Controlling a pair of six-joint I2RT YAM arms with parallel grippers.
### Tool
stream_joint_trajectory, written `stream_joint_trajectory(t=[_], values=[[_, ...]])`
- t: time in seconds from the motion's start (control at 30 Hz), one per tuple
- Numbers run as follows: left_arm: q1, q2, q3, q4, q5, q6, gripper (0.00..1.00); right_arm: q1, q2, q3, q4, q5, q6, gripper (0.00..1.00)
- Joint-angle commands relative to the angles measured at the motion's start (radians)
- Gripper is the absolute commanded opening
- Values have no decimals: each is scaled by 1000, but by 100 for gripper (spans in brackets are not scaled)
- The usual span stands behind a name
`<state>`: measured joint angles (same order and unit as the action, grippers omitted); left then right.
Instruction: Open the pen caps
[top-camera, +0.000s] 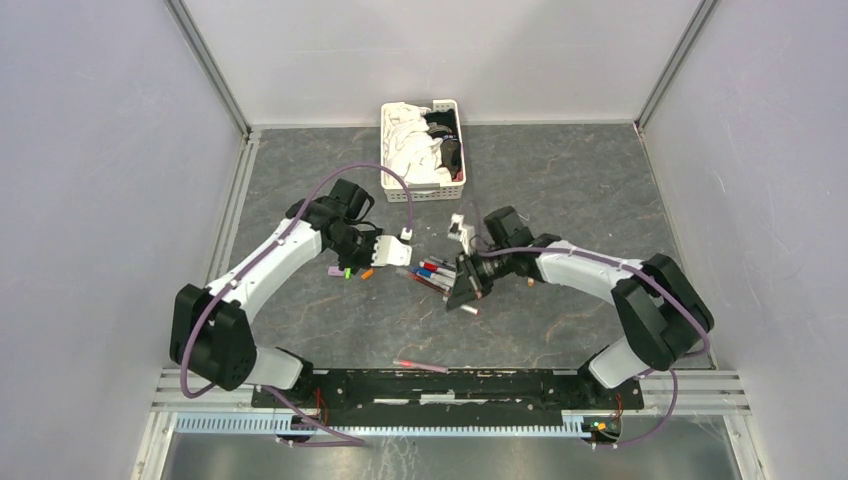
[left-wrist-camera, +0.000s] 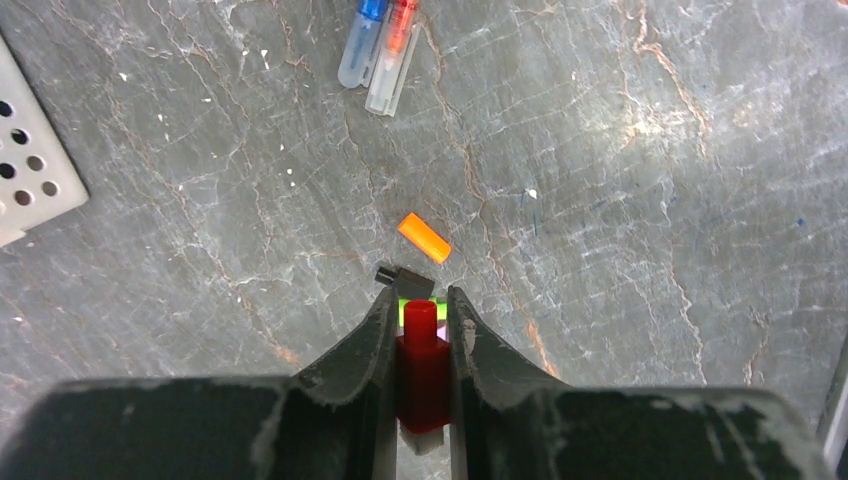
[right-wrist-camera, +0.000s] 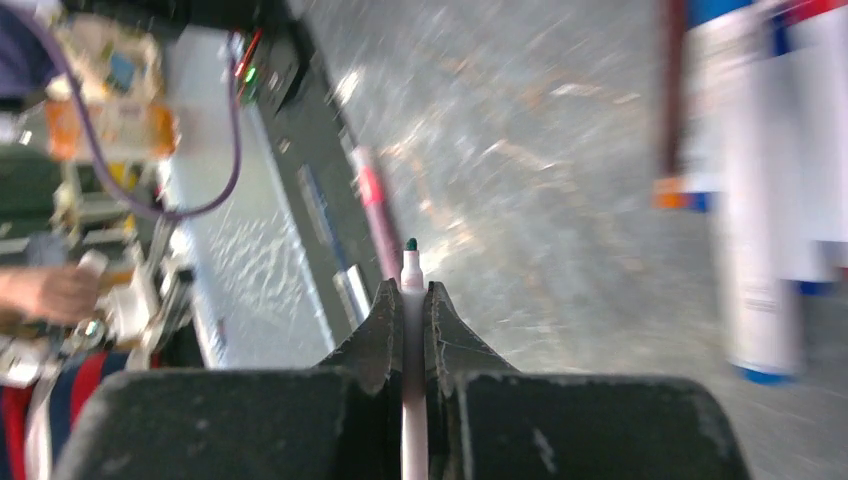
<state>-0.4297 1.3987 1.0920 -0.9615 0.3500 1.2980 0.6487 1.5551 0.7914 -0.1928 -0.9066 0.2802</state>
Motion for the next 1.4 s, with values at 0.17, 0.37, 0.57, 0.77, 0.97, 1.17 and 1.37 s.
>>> stream_joint_trajectory(t=[0.17, 0.37, 0.57, 0.77, 0.97, 1.17, 1.37], values=[[-1, 135, -64, 256, -19, -217, 10, -142, -10, 155, -110, 693, -8, 0], [6, 211, -75, 338, -104, -285, 26, -142, 67, 180, -93, 975, 6, 0], [9, 250, -87, 368, -128, -305, 27, -161, 122, 169, -86, 1140, 14, 0], [9, 297, -60, 350, -151, -332, 40, -183, 153, 134, -69, 1202, 19, 0], [9, 252, -27, 301, -145, -363, 56, -187, 149, 93, -82, 1248, 10, 0], [11, 159, 60, 228, -129, -423, 99, -198, 129, 60, -101, 1250, 8, 21], [21, 31, 179, 159, -102, -460, 100, -205, 84, 16, -105, 1235, 4, 29]])
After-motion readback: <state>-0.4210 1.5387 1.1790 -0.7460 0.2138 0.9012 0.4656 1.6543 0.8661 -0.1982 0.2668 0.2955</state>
